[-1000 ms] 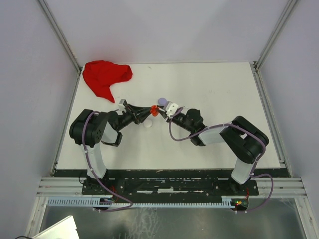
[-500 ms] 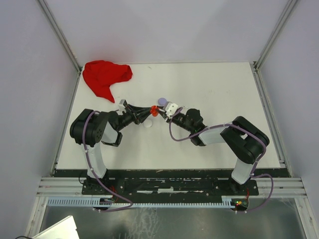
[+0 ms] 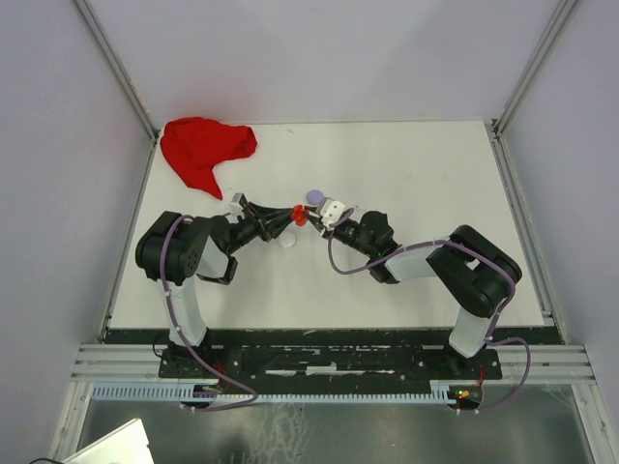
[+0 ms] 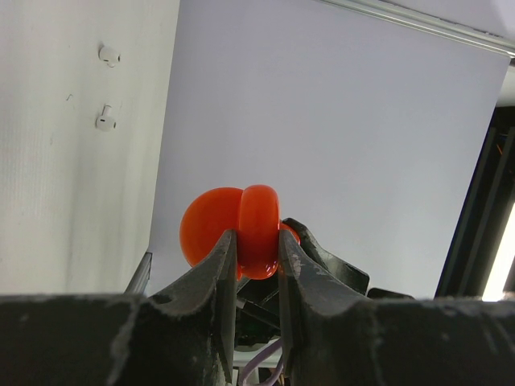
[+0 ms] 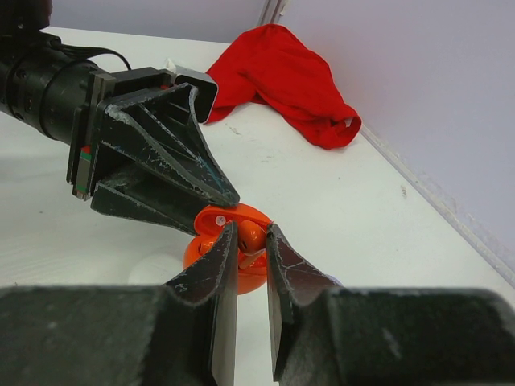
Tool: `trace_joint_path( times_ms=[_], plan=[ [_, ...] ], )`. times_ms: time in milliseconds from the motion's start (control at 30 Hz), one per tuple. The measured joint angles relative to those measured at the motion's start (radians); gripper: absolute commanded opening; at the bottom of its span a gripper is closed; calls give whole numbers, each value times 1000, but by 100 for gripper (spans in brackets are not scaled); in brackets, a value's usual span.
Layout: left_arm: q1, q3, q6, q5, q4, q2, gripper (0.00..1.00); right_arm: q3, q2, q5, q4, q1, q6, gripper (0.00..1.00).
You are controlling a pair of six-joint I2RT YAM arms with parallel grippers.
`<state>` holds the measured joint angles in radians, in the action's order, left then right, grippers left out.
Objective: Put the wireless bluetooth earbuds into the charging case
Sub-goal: Place the earbud in the charging case.
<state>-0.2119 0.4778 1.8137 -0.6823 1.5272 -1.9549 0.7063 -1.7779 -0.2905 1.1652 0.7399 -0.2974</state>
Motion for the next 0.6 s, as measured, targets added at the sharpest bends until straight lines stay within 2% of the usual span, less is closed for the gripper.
trace_joint_path(
  times_ms=[467, 533, 600],
  plan=[
    [0, 0, 0, 0, 0, 20, 3, 0, -5, 3, 0, 3, -1, 2],
    [0, 0, 0, 1, 0, 22, 3, 0, -5, 2, 0, 3, -1, 6],
    [0, 0, 0, 3, 0, 25, 3, 0, -5, 2, 0, 3, 0, 16]
  ],
)
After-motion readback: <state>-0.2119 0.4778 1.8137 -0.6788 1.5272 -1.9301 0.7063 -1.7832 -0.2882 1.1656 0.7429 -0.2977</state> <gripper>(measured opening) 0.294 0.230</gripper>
